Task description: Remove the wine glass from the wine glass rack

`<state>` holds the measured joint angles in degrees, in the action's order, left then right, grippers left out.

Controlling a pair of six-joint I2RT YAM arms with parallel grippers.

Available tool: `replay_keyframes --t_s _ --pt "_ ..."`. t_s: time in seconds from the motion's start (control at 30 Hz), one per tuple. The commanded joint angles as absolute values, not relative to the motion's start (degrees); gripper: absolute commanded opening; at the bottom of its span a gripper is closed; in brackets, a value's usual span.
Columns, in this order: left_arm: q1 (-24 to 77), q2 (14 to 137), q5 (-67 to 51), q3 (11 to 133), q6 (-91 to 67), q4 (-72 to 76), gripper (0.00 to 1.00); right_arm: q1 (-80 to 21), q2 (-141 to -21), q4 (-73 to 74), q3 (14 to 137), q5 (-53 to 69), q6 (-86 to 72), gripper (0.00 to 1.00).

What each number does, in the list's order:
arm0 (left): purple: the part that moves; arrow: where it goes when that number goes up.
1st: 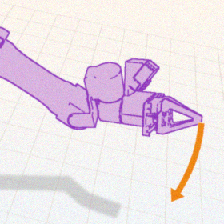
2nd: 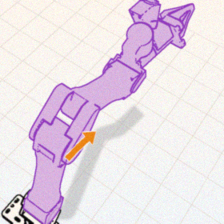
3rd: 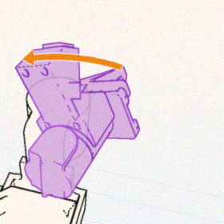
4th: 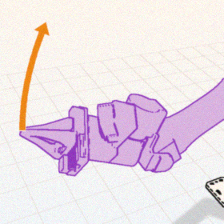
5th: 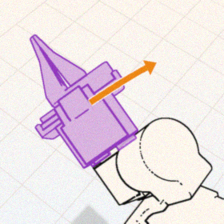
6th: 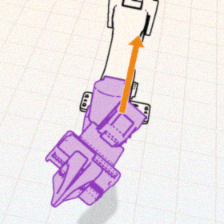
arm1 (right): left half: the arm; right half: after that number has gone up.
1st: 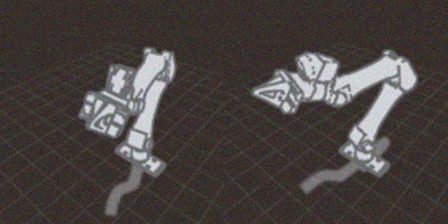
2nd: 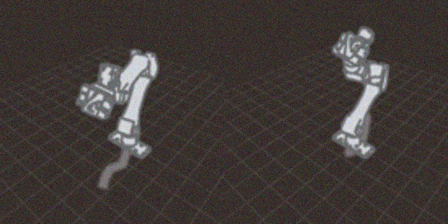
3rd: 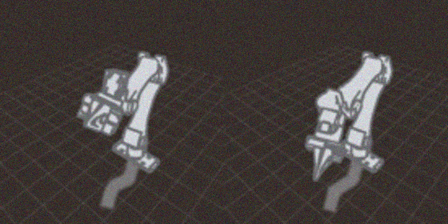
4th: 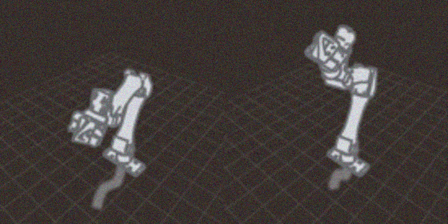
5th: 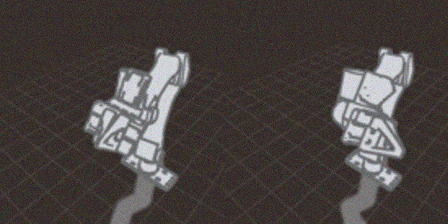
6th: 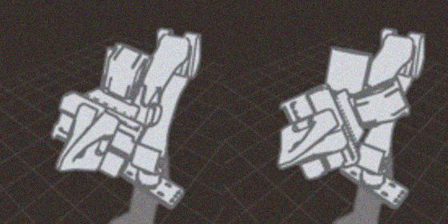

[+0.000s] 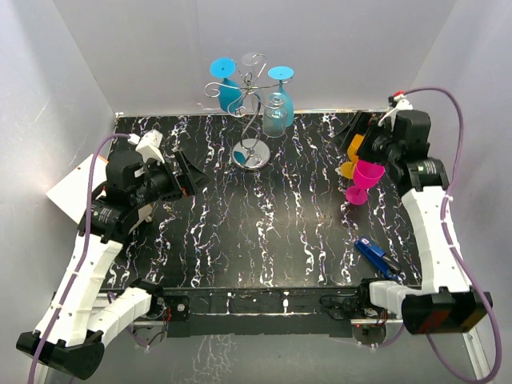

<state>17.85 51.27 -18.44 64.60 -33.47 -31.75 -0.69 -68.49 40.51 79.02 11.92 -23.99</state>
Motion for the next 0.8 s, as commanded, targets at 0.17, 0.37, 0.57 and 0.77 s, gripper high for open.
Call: replay_keyframes --t_s 0.17,0.37,0.57,0.77 --pt "17.9 51.9 -14.8 65.6 -45.6 -28.7 0.99 -4.3 -57.2 21.9 56.0 51.4 -28.5 0.98" --pt "17.9 57.6 -14.8 68.2 -49.9 -23.2 0.99 -9.7 -51.0 28.7 55.9 45.1 -20.0 0.98" --pt "15.0 63.9 -14.1 74.5 -48.5 -21.9 0.99 -15.1 -48.1 35.2 58.5 36.2 -14.7 0.98" --pt "4.0 69.6 -23.4 77.1 -51.8 -14.6 0.99 -15.2 -46.4 34.7 57.8 36.4 -15.2 0.98"
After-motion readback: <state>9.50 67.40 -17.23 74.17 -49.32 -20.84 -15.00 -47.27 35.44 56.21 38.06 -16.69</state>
